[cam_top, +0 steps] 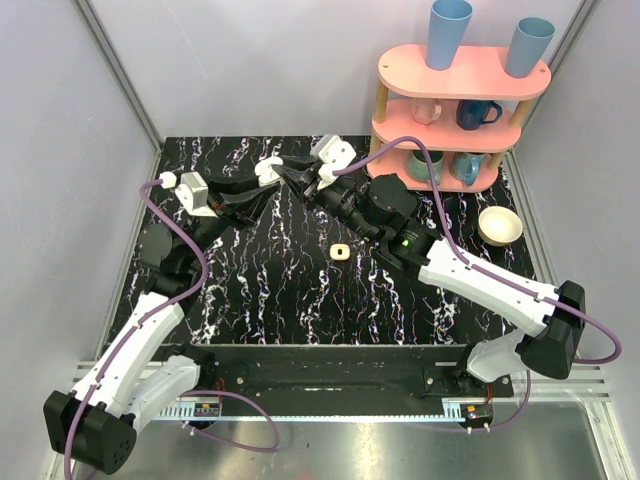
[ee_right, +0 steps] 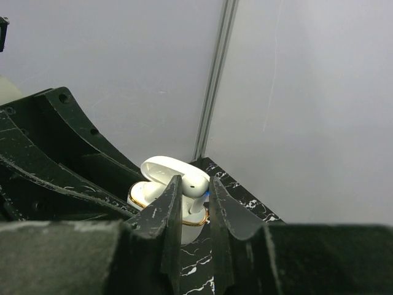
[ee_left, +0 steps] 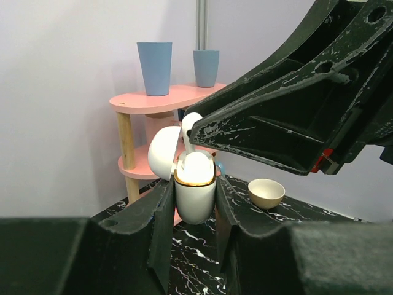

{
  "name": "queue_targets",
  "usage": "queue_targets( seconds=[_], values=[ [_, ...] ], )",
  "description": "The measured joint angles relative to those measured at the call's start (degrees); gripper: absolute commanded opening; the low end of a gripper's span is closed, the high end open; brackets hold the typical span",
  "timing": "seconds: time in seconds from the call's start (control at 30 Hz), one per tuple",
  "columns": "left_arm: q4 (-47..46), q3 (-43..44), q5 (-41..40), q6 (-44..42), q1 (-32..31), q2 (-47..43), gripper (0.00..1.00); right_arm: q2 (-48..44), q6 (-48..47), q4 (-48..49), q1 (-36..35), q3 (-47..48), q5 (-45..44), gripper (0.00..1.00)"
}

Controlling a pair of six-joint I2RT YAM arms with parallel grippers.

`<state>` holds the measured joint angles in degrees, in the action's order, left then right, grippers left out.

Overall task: Insert the wireless bluetooth earbuds into the charging case
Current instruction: Insert the right earbud into the right side groove of the charging case.

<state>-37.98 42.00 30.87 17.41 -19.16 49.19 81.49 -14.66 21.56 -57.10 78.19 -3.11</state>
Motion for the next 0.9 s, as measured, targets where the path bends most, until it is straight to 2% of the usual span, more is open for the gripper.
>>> queue_targets(
  seconds=[0.5,0.57,0.63,0.9],
  values=[
    [-0.81,-0.02,-1.55,0.02,0.00,-0.39,0.00,-0.07,0.07,-0.46,0.00,0.00,1.31,0.19],
    [-1.01,-0.02,-1.75,0.02,-0.09,-0.39,0.00,-0.11,0.07,-0.48,0.00,0.00,1.29,0.24],
    [-1.09,-0.02,-1.79,0.04,-0.11,-0.39,0.00,-0.11,0.04,-0.55,0.00,0.00,1.31,0.38],
    [-1.18,-0.02,-2.38,0.04,-0.09,-0.39,0.00,-0.26,-0.17,-0.79,0.00,-0.02,0.57,0.48]
  ],
)
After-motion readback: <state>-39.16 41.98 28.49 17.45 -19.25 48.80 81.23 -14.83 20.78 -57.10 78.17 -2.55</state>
